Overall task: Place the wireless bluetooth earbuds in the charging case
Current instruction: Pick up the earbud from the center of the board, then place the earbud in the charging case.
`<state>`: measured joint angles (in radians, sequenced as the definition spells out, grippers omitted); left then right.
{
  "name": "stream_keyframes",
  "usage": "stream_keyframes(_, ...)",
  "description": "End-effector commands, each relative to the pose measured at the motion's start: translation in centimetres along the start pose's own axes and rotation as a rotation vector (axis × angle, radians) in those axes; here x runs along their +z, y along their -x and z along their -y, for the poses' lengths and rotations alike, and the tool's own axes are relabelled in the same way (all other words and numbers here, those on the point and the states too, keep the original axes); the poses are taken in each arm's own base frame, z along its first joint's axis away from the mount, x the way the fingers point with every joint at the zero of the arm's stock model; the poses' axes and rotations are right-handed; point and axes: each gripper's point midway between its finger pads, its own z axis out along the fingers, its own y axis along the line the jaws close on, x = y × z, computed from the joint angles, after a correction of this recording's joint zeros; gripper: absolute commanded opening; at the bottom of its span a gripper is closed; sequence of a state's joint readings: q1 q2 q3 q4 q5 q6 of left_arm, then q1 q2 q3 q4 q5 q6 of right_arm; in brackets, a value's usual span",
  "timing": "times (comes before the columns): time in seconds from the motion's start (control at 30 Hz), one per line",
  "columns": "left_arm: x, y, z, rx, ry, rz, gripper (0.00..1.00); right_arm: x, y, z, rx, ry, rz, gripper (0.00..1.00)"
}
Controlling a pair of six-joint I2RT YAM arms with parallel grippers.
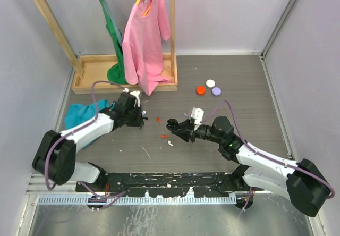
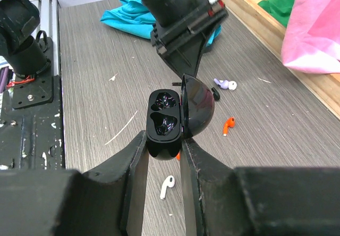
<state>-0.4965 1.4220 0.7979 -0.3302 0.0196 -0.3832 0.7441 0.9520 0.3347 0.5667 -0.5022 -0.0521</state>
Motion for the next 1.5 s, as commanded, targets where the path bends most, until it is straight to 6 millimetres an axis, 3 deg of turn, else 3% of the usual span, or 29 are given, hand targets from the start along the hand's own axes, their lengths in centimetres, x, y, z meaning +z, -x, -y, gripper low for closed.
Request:
stream_keyframes(0.0,-3.8,4.8,4.1,-0.007,-0.221,0.268,0.09,0.9,4.0,0.6,-0.048,-0.008,0.117,0.01)
stream_keyframes(0.3,-12.2,8.1,8.4,0.051,-0.521,0.593,0.09,1.6,4.6,0.8,-0.021,-0.003,0.164,0.01)
stream_keyframes(0.73,-20.3,8.2,13.6,0.208,-0.859,0.876,0.10,2.9,5.5,1.3,-0.026,0.010,0.228,0.01)
stream_keyframes(0.97,-22.1,7.5,15.2,0.258,-0.938,0.959,0.10,3.3,6.2,1.3,-0.052,0.021,0.257,0.01)
stream_keyframes(1.47,-21.8,7.0,17.0,0.273,-0.991,0.976,0.10,3.2,7.9,0.9,-0.057,0.040,0.313,0.01)
